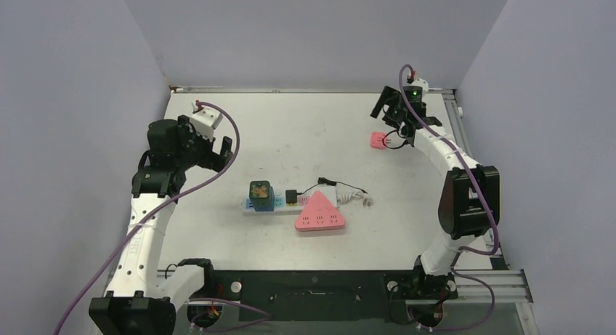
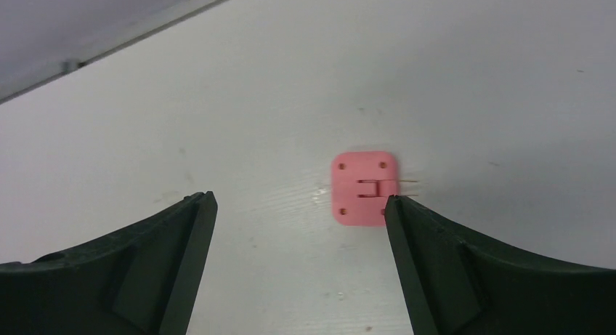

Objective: Insert the plug
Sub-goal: Pick up the plug from the center of the board.

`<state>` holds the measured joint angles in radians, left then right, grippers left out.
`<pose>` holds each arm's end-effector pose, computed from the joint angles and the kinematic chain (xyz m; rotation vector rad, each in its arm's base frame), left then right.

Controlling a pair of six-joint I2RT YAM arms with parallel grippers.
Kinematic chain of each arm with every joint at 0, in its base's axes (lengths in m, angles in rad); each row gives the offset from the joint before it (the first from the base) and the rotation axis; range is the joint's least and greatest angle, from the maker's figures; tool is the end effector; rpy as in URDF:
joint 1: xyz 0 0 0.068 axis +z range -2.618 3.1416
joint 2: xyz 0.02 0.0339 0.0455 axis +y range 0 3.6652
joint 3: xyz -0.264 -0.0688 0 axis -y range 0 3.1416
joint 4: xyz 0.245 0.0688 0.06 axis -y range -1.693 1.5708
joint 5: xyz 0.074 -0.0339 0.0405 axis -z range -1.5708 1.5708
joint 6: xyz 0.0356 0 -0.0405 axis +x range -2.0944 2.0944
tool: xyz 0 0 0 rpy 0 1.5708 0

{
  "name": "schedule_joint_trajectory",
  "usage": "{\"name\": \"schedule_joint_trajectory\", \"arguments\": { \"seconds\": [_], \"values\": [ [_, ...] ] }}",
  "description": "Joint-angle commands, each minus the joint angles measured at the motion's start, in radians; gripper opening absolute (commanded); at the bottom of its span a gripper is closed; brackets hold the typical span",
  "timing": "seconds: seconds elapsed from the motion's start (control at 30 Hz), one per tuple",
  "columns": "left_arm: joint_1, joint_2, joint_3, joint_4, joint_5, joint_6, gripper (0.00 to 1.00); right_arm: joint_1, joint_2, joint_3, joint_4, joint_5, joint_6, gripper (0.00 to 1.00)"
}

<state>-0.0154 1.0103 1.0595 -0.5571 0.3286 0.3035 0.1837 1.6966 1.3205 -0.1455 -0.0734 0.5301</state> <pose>0.2153 -0.0148 0.3567 0.5211 1.9859 -0.1628 0.3908 0.0753 0.2867 0.3227 2.1070 0.5042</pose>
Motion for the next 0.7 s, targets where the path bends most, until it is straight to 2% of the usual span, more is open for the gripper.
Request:
{"name": "schedule_joint_trajectory", "arguments": {
  "seconds": [0.0,0.17,0.27,0.67],
  "values": [
    [0.005,0.017,-0.002,0.016,0.000,0.009,0.96,0.043,0.064,0.054,-0.063,0.190,-0.084,0.90],
    [0.005,0.076,0.027,-0.019,-0.007,0.016,0.96,0.062,0.166,0.100,-0.094,0.310,-0.075,0.90],
    [0.006,0.113,0.039,-0.027,-0.014,0.025,0.96,0.126,0.232,0.152,-0.121,0.461,-0.129,0.90],
    [0.006,0.150,0.040,-0.042,0.003,0.002,0.96,0.114,0.405,0.288,-0.185,0.567,-0.189,0.95]
  ]
}}
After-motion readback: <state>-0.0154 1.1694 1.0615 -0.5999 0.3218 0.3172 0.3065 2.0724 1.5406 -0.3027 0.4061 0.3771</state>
